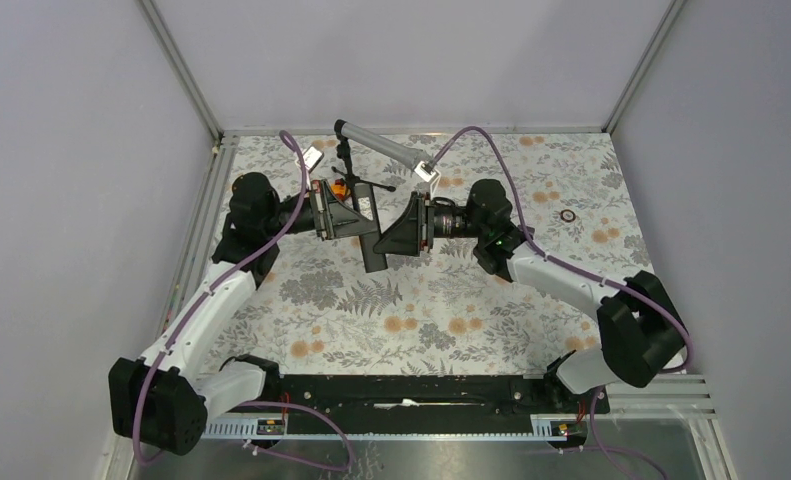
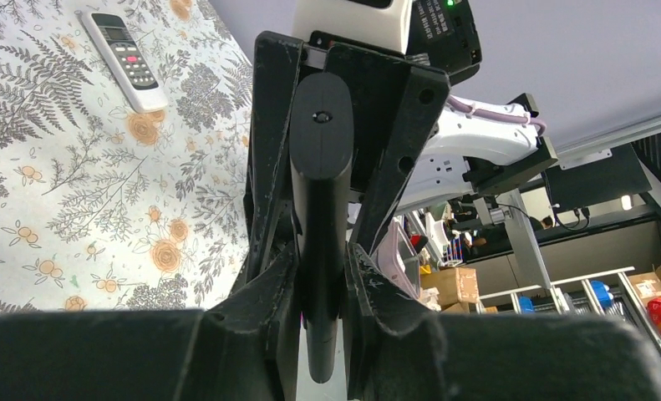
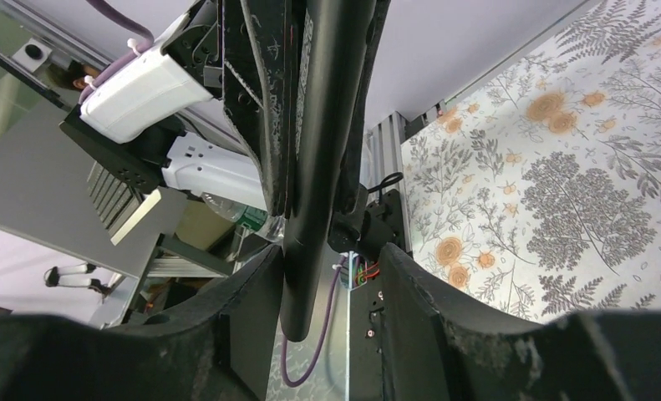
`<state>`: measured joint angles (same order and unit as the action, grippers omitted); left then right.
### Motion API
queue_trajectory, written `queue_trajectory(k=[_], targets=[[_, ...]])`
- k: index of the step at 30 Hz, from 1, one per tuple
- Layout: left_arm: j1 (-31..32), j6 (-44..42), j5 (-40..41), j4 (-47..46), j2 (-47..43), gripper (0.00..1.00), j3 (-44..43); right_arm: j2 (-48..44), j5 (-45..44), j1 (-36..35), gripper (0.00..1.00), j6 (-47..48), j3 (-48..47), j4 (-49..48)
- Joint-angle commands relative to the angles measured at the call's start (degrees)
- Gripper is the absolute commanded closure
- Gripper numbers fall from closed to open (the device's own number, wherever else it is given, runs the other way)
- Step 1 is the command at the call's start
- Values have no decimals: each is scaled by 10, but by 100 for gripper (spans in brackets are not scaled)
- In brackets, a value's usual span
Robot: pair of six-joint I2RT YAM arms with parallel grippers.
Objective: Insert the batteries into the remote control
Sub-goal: Load the battery cover into the remote control, then place the remote control at the center of the board.
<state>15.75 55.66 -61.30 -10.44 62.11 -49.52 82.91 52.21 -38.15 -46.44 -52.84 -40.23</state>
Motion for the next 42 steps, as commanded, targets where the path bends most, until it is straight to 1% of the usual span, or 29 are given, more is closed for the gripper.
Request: queue_trajectory(k=[1,3,4,6,8,9,12,14,16,18,19,21,24,26,28,29,30,31,33,36,40,42], targets=[[6,-4,-22,-55,2,80,-13,35,2,-1,50,-65,-1,-139],[7,-5,-18,-57,1,78,-10,51,-1,-1,59,-86,-4,-167],[7,-6,-15,-57,1,77,-9,59,1,-2,66,-98,-5,-181],[7,-9,-11,-53,0,74,-9,63,-1,-1,85,-113,-2,-191],[7,-20,-1,-39,-3,70,-9,57,-10,-2,98,-115,7,-191],[6,-30,7,-27,-5,68,-9,52,-18,-1,100,-115,13,-190],[7,-46,23,-4,-9,63,-7,30,-46,-1,100,-103,28,-172],[6,-55,39,10,-11,52,-5,15,-62,-1,100,-91,32,-150],[6,-71,63,36,-15,42,-7,-6,-84,-1,100,-75,38,-104],[5,-83,94,71,-26,30,-17,-37,-125,2,100,-46,45,-25],[5,-88,116,82,-34,22,-21,-57,-147,4,100,-22,48,32],[4,-112,179,138,-47,3,-27,-108,-216,7,100,40,50,173],[3,-153,281,219,-62,1,-20,-191,-339,6,100,149,63,356],[-4,-158,320,234,-73,1,-7,-215,-415,6,100,192,63,470],[-10,-164,368,259,-86,1,-2,-221,-501,6,100,207,57,553],[-13,-171,423,278,-93,1,-4,-217,-549,7,100,208,53,601],[-12,-178,424,293,-101,1,-9,-210,-584,6,100,208,49,637],[-13,-185,449,311,-108,1,-13,-198,-615,7,100,209,43,666],[-13,-199,494,349,-121,1,-26,-174,-680,6,100,197,37,711],[-13,-217,539,395,-134,1,-45,-148,-749,7,100,187,46,732],[-13,-227,557,423,-150,1,-53,-98,-805,8,100,199,49,735],[-13,-229,557,427,-155,1,-56,-65,-804,9,100,207,36,738]])
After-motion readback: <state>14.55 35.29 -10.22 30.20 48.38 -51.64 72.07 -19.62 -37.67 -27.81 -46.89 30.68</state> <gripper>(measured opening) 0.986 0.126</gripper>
